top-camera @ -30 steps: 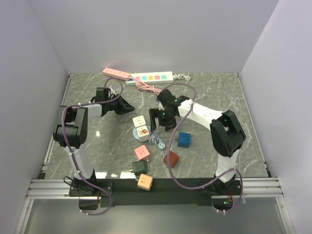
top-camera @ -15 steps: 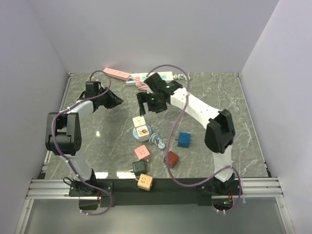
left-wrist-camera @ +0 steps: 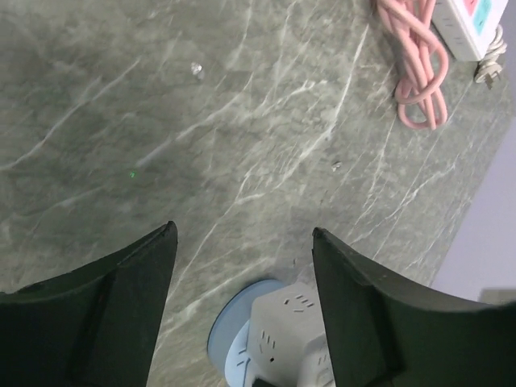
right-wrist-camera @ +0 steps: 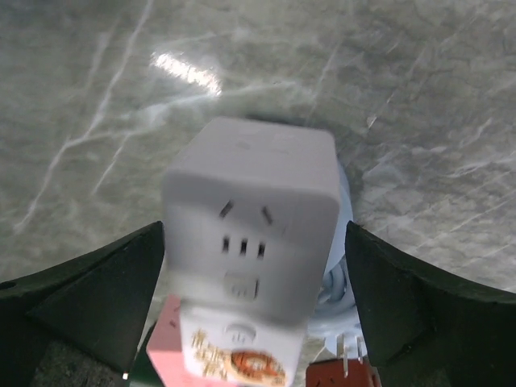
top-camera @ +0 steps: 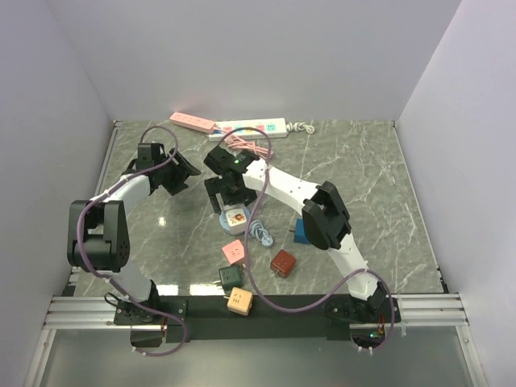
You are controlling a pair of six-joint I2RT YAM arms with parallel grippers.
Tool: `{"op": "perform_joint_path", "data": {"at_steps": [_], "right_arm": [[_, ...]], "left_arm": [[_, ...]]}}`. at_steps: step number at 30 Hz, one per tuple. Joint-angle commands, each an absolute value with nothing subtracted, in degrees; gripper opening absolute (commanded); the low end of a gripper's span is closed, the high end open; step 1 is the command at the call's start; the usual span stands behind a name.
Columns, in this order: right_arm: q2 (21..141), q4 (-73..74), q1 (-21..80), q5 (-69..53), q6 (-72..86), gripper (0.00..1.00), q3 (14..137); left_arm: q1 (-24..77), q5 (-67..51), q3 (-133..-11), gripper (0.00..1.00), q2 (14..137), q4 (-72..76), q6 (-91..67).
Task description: Pull the plug off the socket
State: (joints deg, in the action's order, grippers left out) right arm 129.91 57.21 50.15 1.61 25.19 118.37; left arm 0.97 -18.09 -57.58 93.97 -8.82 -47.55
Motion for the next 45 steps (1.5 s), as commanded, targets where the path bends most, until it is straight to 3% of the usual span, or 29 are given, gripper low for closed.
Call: {"op": "perform_joint_path", "data": {"at_steps": [1,4,7,8,9,14,18,24,34,35,38,39,45], "right_arm": [[131.74,58.45,50.1,6.24,27.6,0.97,122.69],[133.15,57.4,50.1,4.93,27.86,0.81,123.84],[133.42,56.69,49.75,2.38,28.39,0.36,124.28],[133.16,56.78,49.22,1.68,28.91,0.11,123.93],[132.72,56.6,48.78,1.23,29.35,0.01,123.4],[124.12,48.44,43.69,-7.89,32.59,0.0,113.41],[119.98,38.69,36.23,-24.56,38.57,0.0,105.66],[119.18,32.61,33.31,-29.44,41.13,0.0,103.89],[118.65,28.74,32.87,-32.96,42.89,0.0,101.69],[118.48,28.48,32.87,-33.05,43.15,0.0,101.17],[118.21,27.25,32.7,-34.19,44.29,0.0,100.46],[118.3,26.64,32.61,-34.45,44.56,0.0,100.46],[119.27,26.81,32.26,-34.8,45.88,0.0,102.39]], "left_arm": [[0.88,-16.87,-56.52,0.74,90.79,-8.88,-46.85],[0.88,-18.19,-54.5,0.74,89.83,-7.56,-46.76],[0.79,-20.56,-52.3,0.73,89.04,-5.89,-46.32],[0.88,-21.35,-51.25,0.73,88.95,-5.45,-46.06],[0.88,-24.05,-50.72,0.73,88.77,-3.97,-45.36],[1.49,-34.09,-47.91,0.71,90.7,1.56,-44.03],[4.03,-40.86,-47.02,0.71,92.37,7.02,-43.51],[7.11,-47.46,-49.3,0.71,96.41,11.78,-44.3],[10.99,-44.21,-54.23,0.7,101.6,10.46,-42.71],[11.16,-43.86,-55.1,0.69,101.78,9.94,-42.19],[12.39,-41.66,-58.26,0.49,103.53,4.05,-37.02],[13.09,-41.31,-58.62,0.35,104.32,3.26,-36.31],[13.62,-39.82,-56.96,0.14,104.94,1.32,-34.54]]}}
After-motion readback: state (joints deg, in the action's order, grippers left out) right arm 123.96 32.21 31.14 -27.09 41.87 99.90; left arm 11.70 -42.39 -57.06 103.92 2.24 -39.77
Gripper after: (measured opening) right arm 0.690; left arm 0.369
